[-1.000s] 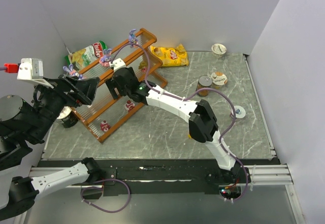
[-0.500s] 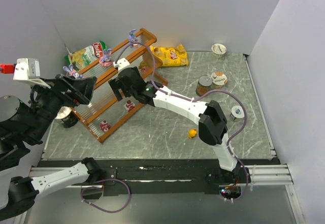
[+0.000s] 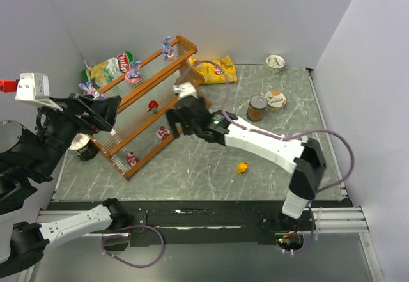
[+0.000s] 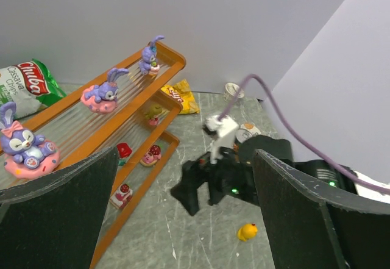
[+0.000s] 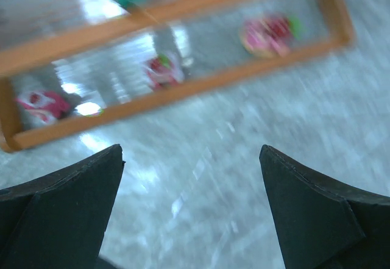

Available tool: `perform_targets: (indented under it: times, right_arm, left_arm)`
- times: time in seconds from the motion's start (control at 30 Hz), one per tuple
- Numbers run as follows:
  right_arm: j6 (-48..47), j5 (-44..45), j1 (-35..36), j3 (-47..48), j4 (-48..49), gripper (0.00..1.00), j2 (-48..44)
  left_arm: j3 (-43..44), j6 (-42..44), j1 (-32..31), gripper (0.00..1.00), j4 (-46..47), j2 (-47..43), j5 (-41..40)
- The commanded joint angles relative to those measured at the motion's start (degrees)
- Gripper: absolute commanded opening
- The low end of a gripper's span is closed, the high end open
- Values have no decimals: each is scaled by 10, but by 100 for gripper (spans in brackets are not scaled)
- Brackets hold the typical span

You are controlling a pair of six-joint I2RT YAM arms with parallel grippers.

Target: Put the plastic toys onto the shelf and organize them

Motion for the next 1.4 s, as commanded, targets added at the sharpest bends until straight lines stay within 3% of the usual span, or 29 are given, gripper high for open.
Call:
perform_targets:
  times: [0.0, 0.17, 0.3, 0.53, 1.1, 1.37]
  right_arm:
    - [130, 49, -31, -111, -138, 100, -74]
    - [132, 9, -64, -314, -103, 100, -224]
    - [110, -69, -110, -390, -78, 99, -297]
    - [172, -72, -139, -413, -141, 98, -277]
    - [307, -84, -173, -444, -155, 86, -235]
    - [361, -64, -175, -442, -149, 71, -212]
  left_arm:
    - [-8, 13, -2, 96, 42, 12, 23]
    - [-23, 17, -2, 96, 64, 20, 45]
    - [-29, 21, -2, 96, 78, 35, 65]
    - [-29, 23, -2, 96, 92, 53, 89]
    - [-38, 17, -2, 96, 94, 43, 80]
    - [-43, 17, -2, 96, 96, 37, 75]
